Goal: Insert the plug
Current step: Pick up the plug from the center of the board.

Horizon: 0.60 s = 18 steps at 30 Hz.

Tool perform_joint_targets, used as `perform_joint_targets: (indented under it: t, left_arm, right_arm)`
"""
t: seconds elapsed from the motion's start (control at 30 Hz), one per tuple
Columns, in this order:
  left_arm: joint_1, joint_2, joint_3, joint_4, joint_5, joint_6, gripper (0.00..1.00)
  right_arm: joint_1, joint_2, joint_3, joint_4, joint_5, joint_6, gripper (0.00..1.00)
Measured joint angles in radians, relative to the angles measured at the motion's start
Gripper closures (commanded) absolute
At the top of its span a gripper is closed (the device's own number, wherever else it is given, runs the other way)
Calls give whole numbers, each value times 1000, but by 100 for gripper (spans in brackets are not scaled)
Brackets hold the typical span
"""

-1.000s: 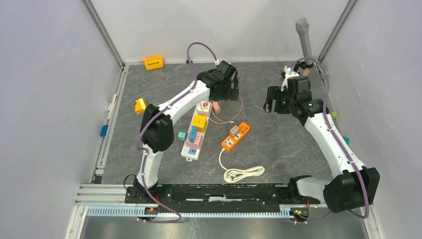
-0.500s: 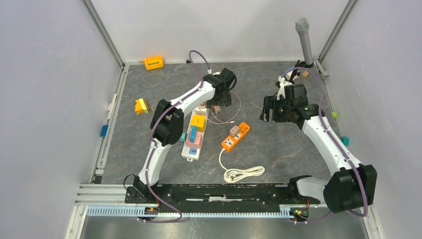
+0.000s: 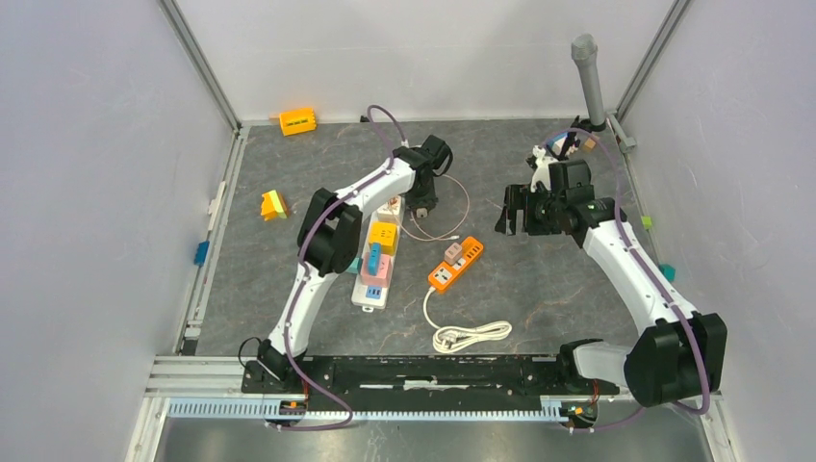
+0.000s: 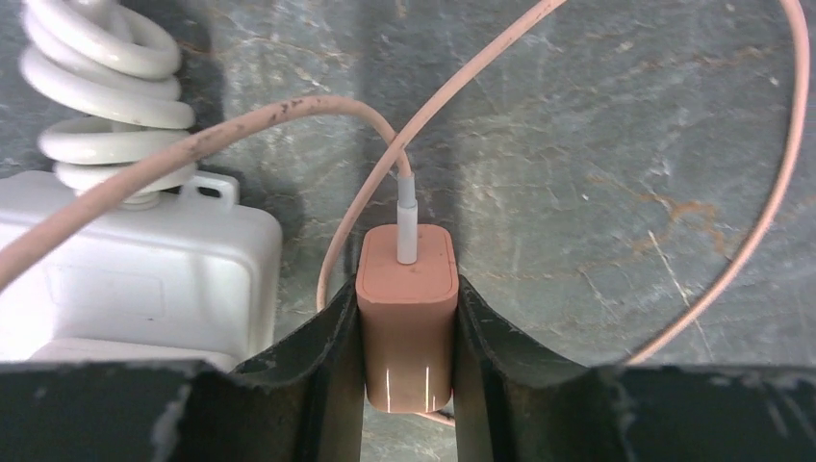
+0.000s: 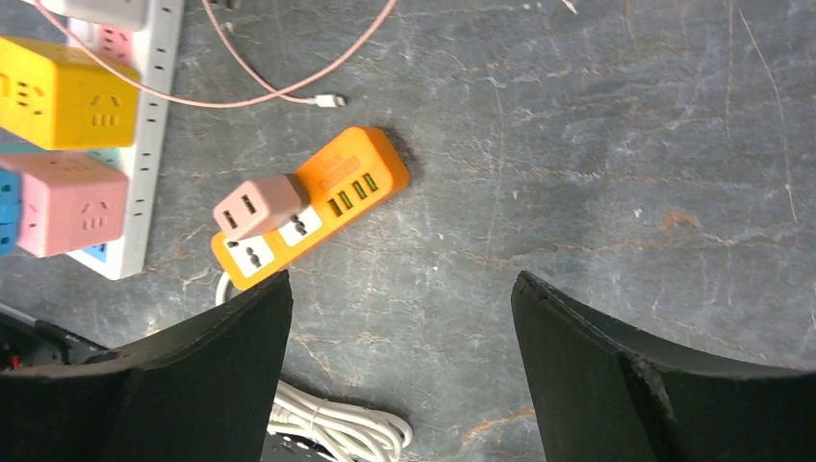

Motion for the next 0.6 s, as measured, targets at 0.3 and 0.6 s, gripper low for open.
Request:
perform_joint_targets:
  t: [0.3,0.6]
  left_arm:
    - [4,-430,-409,314,222,93,98]
    - [4,-1094,-992,1032,488,138,98]
  right_arm:
    - [0,4,84,43,-173,14,2]
    - [34,5,102,258,-467,188,2]
